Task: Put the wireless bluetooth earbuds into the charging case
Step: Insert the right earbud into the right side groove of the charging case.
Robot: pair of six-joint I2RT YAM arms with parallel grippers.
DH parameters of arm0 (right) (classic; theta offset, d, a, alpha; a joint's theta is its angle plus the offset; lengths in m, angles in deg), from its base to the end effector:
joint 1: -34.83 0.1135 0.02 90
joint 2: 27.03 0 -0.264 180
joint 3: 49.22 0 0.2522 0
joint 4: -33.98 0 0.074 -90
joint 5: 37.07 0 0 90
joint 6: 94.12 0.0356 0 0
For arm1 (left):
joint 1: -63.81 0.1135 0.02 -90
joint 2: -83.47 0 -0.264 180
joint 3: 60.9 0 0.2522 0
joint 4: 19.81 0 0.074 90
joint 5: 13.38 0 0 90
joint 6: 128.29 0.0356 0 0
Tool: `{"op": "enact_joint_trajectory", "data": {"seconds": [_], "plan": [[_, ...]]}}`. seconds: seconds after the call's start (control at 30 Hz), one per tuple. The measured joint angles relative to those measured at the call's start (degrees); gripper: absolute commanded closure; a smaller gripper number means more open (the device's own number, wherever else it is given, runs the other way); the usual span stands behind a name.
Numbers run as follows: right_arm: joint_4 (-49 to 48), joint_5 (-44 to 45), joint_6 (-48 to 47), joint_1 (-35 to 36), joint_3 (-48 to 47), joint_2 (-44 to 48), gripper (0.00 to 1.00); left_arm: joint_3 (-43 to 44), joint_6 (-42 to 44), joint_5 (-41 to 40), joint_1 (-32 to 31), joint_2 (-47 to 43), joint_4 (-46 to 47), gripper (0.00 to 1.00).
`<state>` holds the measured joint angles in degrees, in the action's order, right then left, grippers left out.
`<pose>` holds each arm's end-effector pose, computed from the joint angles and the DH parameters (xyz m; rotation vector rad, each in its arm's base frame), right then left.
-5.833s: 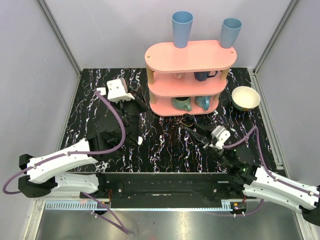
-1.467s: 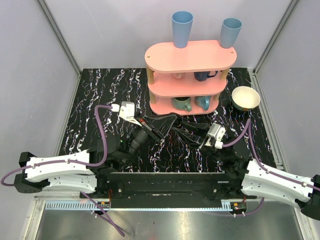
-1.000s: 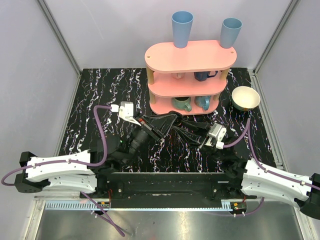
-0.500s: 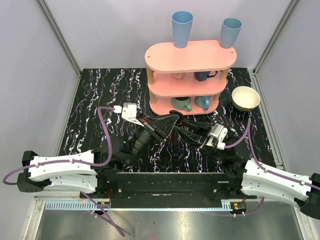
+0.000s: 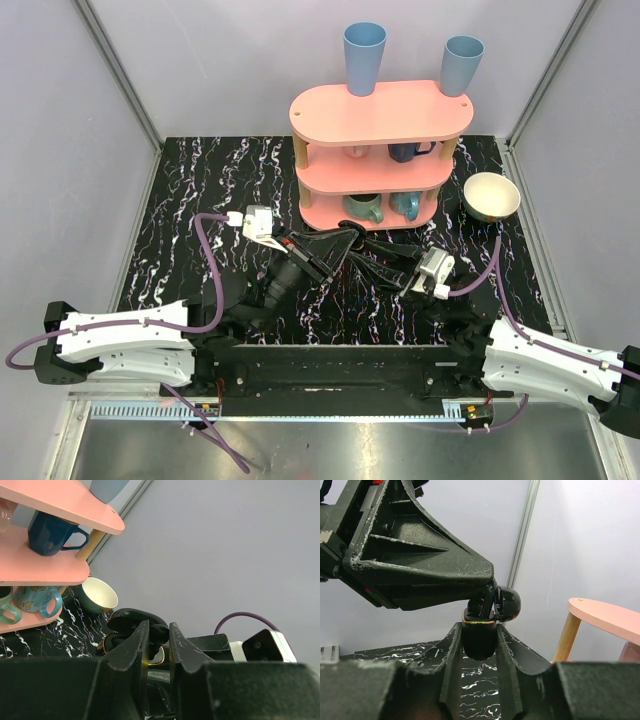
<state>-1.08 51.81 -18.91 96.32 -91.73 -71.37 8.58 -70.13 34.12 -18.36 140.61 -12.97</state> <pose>0.0829 0.1540 0.3500 -0.6429 0.7889 0.7554 0.0535 -0.2125 0.4221 -0.0878 1.4303 -1.2169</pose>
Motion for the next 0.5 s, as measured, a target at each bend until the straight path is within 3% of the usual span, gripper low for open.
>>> {"op": "enact_joint_trajectory", "data": {"seconds": [0.5], "plan": [[-0.8, 0.0, -0.5, 0.0, 0.0, -0.7, 1.0, -0.4, -1.0, -1.1, -0.2, -0.2, 0.0, 1.0]]}}
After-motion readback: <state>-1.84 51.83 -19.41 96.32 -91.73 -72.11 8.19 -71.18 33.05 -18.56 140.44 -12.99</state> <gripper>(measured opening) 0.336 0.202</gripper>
